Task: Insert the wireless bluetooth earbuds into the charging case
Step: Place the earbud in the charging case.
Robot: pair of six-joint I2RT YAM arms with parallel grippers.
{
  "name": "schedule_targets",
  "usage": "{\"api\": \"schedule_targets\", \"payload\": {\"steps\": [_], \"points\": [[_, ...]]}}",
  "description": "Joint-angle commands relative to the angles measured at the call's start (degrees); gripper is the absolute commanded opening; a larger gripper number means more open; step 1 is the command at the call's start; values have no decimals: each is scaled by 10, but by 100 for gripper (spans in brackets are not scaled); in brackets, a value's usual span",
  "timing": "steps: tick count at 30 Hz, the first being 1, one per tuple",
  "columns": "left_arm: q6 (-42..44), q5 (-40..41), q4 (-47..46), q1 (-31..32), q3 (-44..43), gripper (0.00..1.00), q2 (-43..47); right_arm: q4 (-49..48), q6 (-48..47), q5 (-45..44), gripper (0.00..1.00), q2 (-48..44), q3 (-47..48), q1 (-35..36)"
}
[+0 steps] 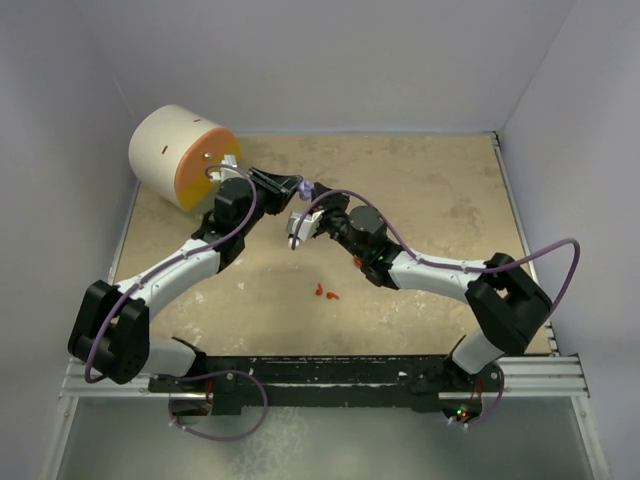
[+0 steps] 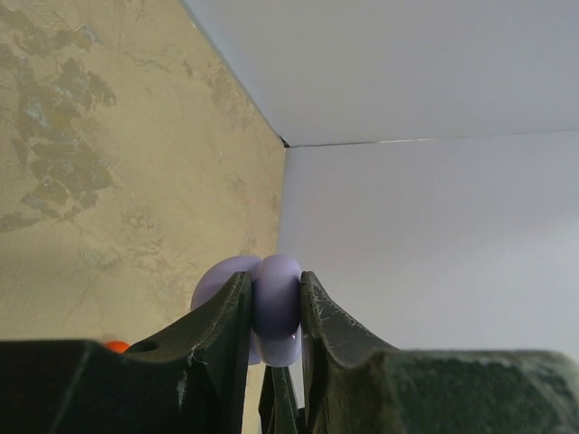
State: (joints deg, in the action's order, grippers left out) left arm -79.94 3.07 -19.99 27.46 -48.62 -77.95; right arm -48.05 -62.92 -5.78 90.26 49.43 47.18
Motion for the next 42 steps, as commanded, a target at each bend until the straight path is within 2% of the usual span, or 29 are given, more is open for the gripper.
{"api": "schedule_targets", "payload": {"steps": [1, 6, 19, 42], "points": [[-10, 3, -36, 1, -33, 0, 6, 8, 15, -12, 23, -1, 20, -2], [-11, 1, -40, 1, -33, 0, 4, 3, 18, -12, 32, -6, 20, -2], [-10, -1, -41, 1, -32, 0, 5, -6, 42, 6, 40, -18, 20, -2], [-9, -9, -47, 2, -37, 0, -4, 19, 42, 23, 47, -12, 54, -2]]}}
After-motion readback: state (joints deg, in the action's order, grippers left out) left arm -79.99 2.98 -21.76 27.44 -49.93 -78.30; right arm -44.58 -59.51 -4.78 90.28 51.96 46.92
